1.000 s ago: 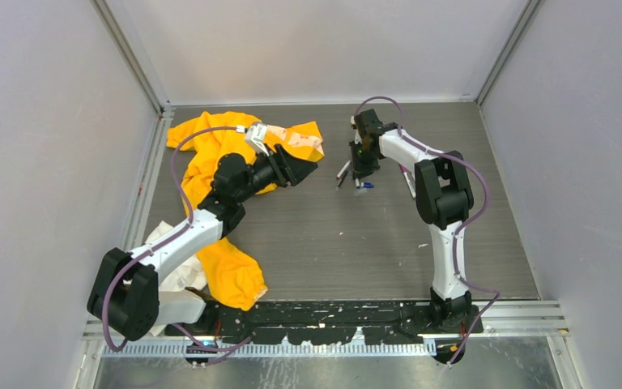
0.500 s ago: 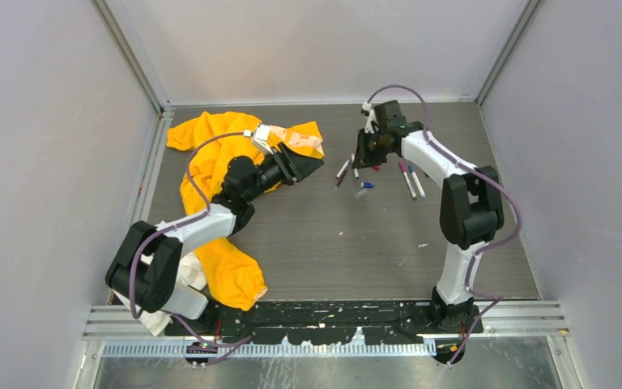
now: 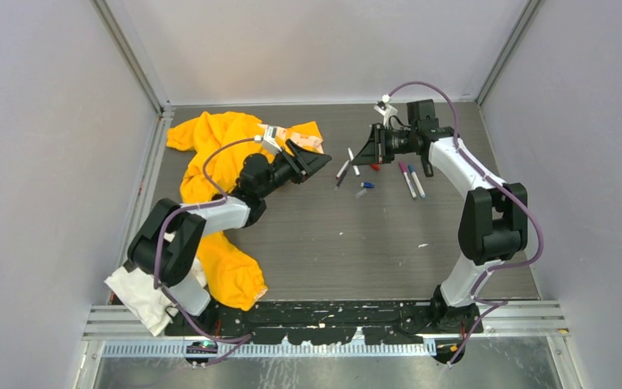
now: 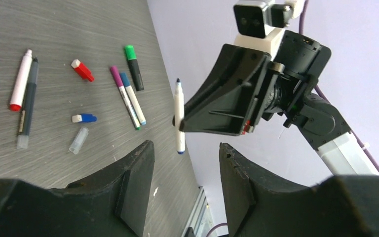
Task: Insert the pens into the pen caps
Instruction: Pick up the pen from the center of the board.
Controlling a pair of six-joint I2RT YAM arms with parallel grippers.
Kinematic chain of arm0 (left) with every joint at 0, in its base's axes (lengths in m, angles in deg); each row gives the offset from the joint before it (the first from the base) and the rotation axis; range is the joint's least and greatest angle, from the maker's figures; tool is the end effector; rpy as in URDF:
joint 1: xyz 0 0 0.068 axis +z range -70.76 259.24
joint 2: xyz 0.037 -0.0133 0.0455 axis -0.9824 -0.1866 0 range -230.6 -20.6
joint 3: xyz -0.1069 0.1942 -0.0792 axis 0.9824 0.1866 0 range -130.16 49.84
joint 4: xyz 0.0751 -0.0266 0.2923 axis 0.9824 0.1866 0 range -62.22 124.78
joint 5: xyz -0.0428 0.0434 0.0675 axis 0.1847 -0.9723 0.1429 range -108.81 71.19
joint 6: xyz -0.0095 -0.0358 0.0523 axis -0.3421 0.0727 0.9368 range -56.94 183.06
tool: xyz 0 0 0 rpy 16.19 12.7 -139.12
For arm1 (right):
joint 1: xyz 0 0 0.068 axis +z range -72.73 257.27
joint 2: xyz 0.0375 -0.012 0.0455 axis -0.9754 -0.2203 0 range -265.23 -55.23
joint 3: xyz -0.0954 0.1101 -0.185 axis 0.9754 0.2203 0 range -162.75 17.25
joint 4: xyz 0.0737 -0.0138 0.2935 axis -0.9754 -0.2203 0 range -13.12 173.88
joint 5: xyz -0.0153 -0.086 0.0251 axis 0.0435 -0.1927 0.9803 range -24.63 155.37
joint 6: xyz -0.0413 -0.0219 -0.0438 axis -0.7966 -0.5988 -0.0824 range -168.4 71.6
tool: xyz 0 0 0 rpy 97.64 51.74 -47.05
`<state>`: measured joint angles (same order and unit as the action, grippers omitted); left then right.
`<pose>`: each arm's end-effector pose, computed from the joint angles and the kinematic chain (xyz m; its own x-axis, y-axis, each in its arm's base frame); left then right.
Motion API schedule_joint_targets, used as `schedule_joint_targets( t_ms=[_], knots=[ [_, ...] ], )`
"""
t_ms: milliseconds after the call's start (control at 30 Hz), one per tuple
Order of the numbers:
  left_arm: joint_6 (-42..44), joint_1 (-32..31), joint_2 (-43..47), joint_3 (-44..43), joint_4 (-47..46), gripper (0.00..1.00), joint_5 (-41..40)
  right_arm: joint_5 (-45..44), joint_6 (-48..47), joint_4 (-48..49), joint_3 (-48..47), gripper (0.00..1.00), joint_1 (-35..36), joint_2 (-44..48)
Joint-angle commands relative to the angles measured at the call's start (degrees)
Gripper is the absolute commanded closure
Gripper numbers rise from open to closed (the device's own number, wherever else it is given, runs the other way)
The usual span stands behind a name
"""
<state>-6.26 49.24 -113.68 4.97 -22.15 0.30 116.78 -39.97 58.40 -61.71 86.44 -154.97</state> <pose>0.3298 -0.2093 0.1665 -0.6981 -0.6176 -0.3623 0.2913 0.2173 -0.9316 0.4104 0.1056 0.2133 -0.7982 -0.0363 -0.6013 -0.5217 0.5406 0.6599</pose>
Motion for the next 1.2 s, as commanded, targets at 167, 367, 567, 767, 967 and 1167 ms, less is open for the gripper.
schedule_joint_targets(
  t_ms=[167, 367, 567, 767, 967, 1167],
  knots=[
    [-1.66, -2.63, -3.71, -6.21, -0.35, 0.47, -3.18, 11.11, -2.02, 2.26, 0.69, 0.98, 0.80, 3.02],
    [-0.41, -3.45, -5.18, -8.66, 0.93, 0.48, -3.65, 11.89, -1.92, 2.36, 0.78, 0.98, 1.25, 3.12],
    [0.73, -4.26, -6.12, -10.17, 3.44, 0.50, -3.95, 12.71, -1.75, 2.38, 0.61, 0.98, 1.72, 3.23],
    [2.02, -5.10, -6.82, -12.21, 5.82, 0.52, -4.03, 13.07, -1.69, 2.36, 0.50, 0.98, 2.51, 3.14],
    [1.72, -5.91, -8.02, -14.14, 5.90, 0.71, -2.23, 12.92, -1.60, 2.36, 0.32, 0.98, 2.92, 3.06],
    [-0.05, -5.95, -8.57, -14.52, 4.48, 0.99, -0.79, 12.70, -1.25, 2.10, -0.19, 0.97, 2.89, 3.38]
  ],
)
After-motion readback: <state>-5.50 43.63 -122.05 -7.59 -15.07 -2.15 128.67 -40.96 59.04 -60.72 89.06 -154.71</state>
